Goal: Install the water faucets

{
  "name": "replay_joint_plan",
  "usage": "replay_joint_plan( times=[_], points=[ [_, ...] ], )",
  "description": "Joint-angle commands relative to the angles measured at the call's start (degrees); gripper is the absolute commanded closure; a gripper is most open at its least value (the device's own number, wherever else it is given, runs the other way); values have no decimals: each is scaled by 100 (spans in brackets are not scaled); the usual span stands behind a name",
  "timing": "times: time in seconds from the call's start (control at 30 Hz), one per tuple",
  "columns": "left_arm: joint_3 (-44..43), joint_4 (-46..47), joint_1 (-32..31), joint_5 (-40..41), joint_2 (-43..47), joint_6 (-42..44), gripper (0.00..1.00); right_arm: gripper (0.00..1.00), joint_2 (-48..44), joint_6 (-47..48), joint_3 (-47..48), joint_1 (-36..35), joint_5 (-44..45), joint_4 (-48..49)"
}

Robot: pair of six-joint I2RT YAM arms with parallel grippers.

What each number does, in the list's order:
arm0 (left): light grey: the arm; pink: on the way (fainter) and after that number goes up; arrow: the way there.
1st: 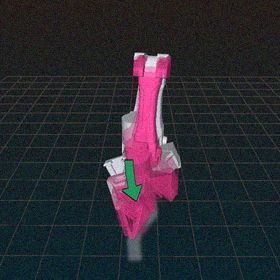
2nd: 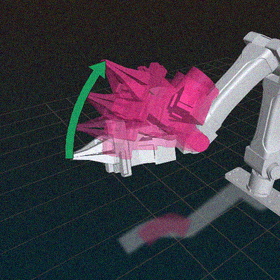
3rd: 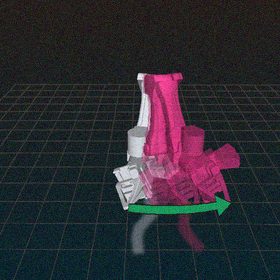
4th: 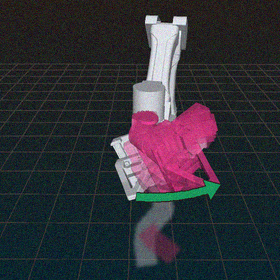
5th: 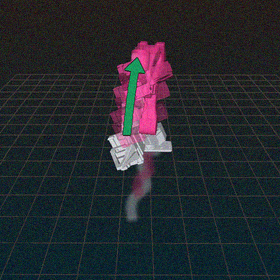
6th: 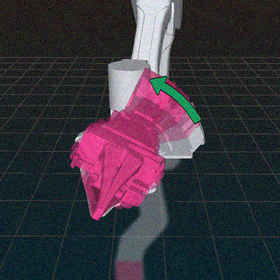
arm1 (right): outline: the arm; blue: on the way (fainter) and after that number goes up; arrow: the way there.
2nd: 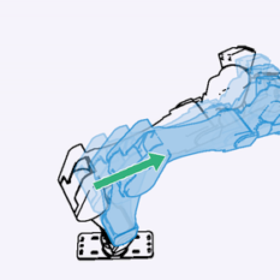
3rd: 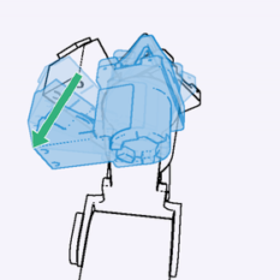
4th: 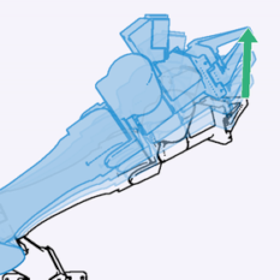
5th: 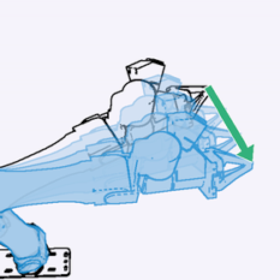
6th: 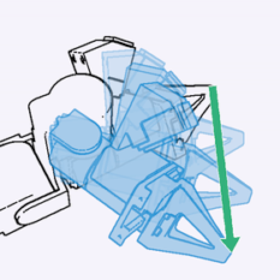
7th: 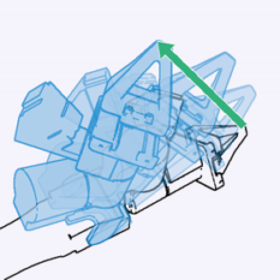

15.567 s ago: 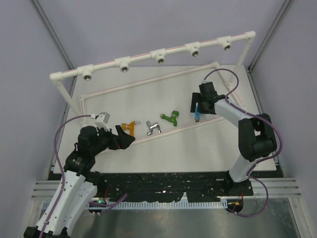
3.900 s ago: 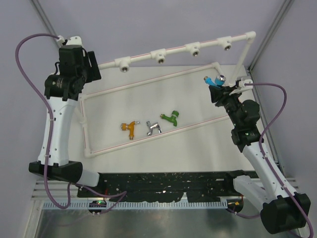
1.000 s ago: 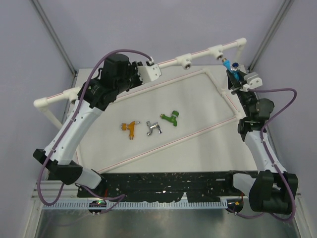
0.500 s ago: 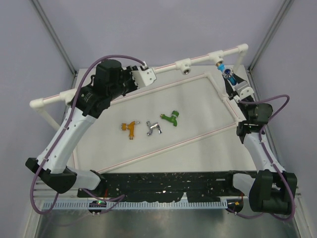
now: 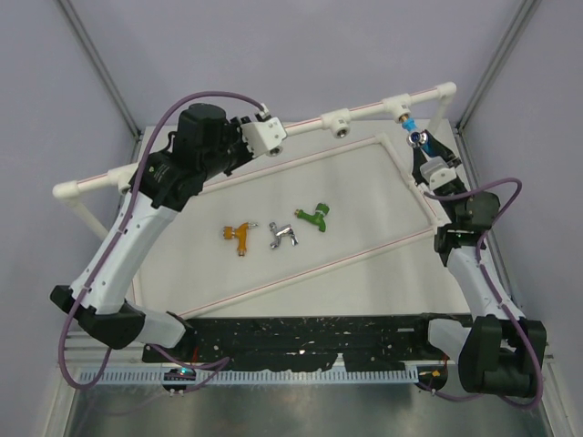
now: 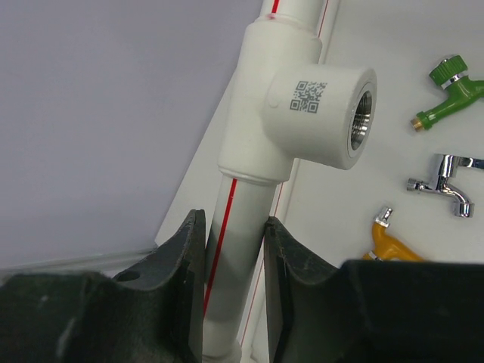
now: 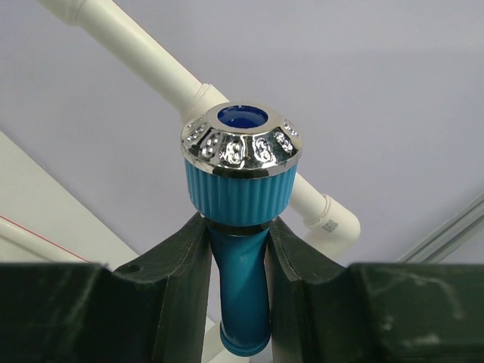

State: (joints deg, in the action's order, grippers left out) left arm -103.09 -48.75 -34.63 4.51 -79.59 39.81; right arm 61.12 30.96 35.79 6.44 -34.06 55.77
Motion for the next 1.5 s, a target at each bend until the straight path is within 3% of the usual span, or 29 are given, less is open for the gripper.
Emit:
replay_joint_plan(
  times=[0.0,0.27,0.57,1.13,1.47],
  points=[
    [-413,-582,-114,93,40,-1089,90,95,-21,532,-2,-159,356,277],
    [-589,-785,-255,102,-39,-1388,91,95,-136,1456,7,-521,822,-390],
    [-1029,-1075,-281,59,-258,-1784,92,95,-241,2739,358,-826,1086,-2017],
    [-1020,-1040,-342,32,-294,-1837,92,95,-206,2398,1614,-1206,867,-3889],
    [-994,-978,-351,-65,-303,-1933,92,95,5,713,1379,-1049,840,-3241]
  ],
)
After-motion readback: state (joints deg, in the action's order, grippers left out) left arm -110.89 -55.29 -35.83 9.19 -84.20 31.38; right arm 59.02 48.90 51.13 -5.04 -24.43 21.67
